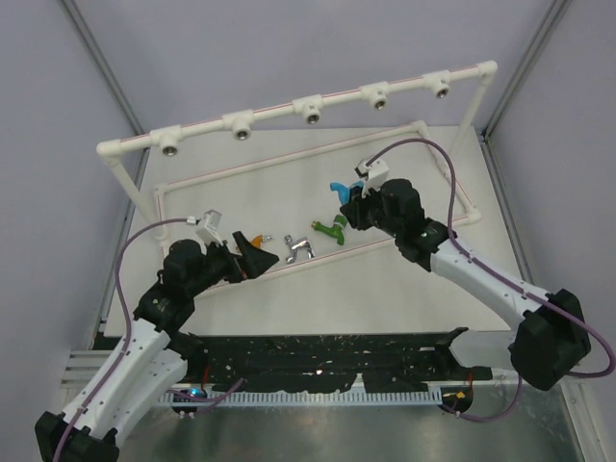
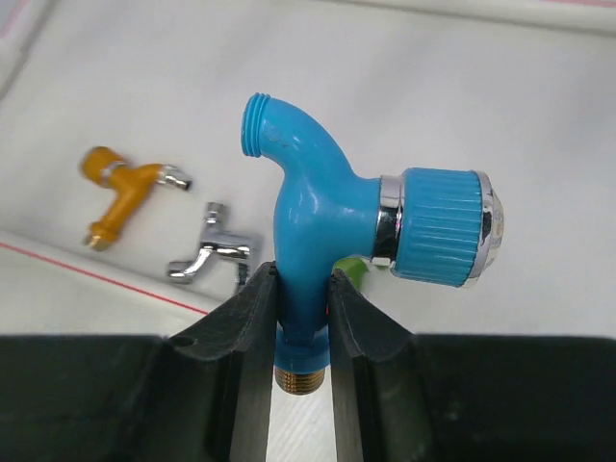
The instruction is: Install the water faucets
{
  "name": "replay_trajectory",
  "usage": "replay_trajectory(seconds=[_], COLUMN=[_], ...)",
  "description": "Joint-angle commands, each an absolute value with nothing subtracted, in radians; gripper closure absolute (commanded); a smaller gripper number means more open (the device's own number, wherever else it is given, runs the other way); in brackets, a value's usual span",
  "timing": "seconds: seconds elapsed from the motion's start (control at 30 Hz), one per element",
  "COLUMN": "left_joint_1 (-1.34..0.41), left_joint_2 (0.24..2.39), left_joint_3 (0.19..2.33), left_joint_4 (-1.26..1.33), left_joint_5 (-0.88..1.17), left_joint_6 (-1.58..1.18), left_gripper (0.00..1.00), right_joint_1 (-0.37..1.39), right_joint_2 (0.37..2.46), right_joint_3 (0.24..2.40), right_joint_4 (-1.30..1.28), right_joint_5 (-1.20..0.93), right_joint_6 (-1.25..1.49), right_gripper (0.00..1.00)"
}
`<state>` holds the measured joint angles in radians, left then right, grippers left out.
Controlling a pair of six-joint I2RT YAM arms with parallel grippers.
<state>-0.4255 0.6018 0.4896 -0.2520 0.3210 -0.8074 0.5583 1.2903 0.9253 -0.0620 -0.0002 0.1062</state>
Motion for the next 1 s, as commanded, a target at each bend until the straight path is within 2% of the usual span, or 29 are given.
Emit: replay_trajectory(seconds=[0.0, 0.17, 0.37, 0.67, 0.97], left_joint_1=[-0.43, -0.431, -0.48, -0.514, -0.558], left_joint_2=[0.606, 0.659, 0.729, 0.77, 0.833], left_joint_3=[0.569, 0.621, 0.664, 0.767, 0.795], left_joint_4=[-0.062, 0.061, 0.179, 0.035, -0.038], left_joint_5=[0.31, 0.356, 0.393, 0.393, 0.385], left_joint_6=[-0.876, -0.914, -0.948, -0.914, -0.864], left_gripper=[0.0, 0.0, 0.02, 0.03, 0.09], right_joint_1=[0.653, 0.742, 0.799, 0.859, 0.891], right_joint_2=[1.16, 1.057, 1.034, 1.052, 1.08], right_joint_3=[0.838, 0.788, 0.795, 0.824, 0.857], right_joint_4=[0.13, 0.213, 0.215, 0.16, 0.137], right_joint_5=[-0.184, -0.264, -0.293, -0.256, -0.239], right_joint_6=[0.041, 0.017, 0.009, -0.09, -0.132], right_gripper=[0.95, 0.95, 0.95, 0.95, 0.95])
